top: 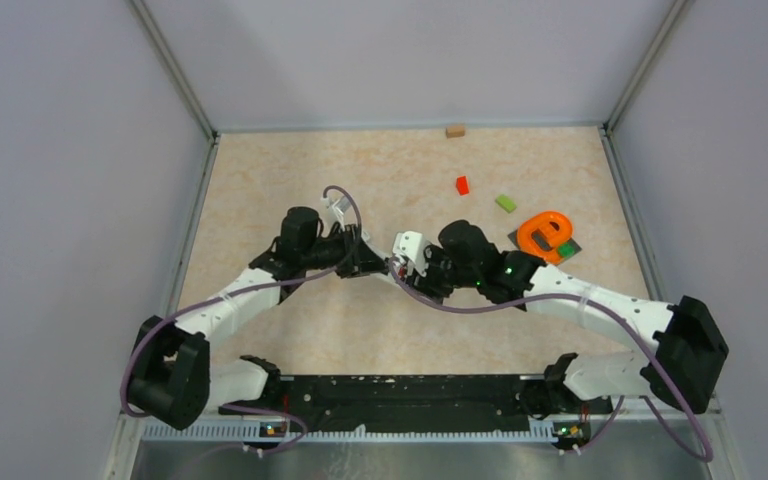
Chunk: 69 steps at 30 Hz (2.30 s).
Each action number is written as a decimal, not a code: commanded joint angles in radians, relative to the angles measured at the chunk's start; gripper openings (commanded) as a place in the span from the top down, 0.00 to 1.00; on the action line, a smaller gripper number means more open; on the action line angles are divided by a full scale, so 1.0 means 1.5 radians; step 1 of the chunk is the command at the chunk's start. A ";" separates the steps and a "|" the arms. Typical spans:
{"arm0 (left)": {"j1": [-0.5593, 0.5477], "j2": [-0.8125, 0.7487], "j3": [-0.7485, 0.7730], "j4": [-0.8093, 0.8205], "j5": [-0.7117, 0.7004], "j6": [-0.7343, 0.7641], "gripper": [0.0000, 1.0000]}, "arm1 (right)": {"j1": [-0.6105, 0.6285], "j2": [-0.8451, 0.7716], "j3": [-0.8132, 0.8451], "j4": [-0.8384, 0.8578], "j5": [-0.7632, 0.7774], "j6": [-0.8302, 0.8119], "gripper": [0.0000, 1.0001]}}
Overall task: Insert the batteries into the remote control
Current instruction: Load the battery cover into the remote control.
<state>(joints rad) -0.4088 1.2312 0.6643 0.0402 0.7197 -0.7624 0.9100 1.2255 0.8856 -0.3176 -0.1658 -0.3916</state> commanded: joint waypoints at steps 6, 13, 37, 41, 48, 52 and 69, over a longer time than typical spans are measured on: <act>-0.013 -0.052 -0.037 0.084 -0.047 0.006 1.00 | 0.026 0.053 0.061 0.052 0.039 0.051 0.57; -0.013 -0.055 -0.034 0.088 -0.041 0.008 1.00 | 0.036 0.086 0.083 0.058 0.051 0.057 0.57; -0.014 -0.062 -0.031 0.088 -0.005 0.032 1.00 | 0.038 0.110 0.097 0.025 0.082 0.074 0.57; -0.014 -0.056 -0.031 0.087 0.012 0.039 1.00 | 0.037 0.112 0.100 0.030 0.089 0.079 0.57; -0.014 -0.050 -0.041 0.108 0.036 0.028 1.00 | 0.038 0.113 0.103 0.035 0.090 0.091 0.57; -0.014 -0.050 -0.046 0.103 0.047 0.037 1.00 | 0.038 0.119 0.109 0.028 0.105 0.097 0.57; -0.013 -0.058 -0.038 0.066 0.025 0.065 1.00 | 0.038 0.113 0.125 -0.001 0.070 0.093 0.57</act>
<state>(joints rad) -0.4206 1.1675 0.5999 0.1280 0.7071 -0.6804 0.9604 1.4025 1.0164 -0.3477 -0.0521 -0.2497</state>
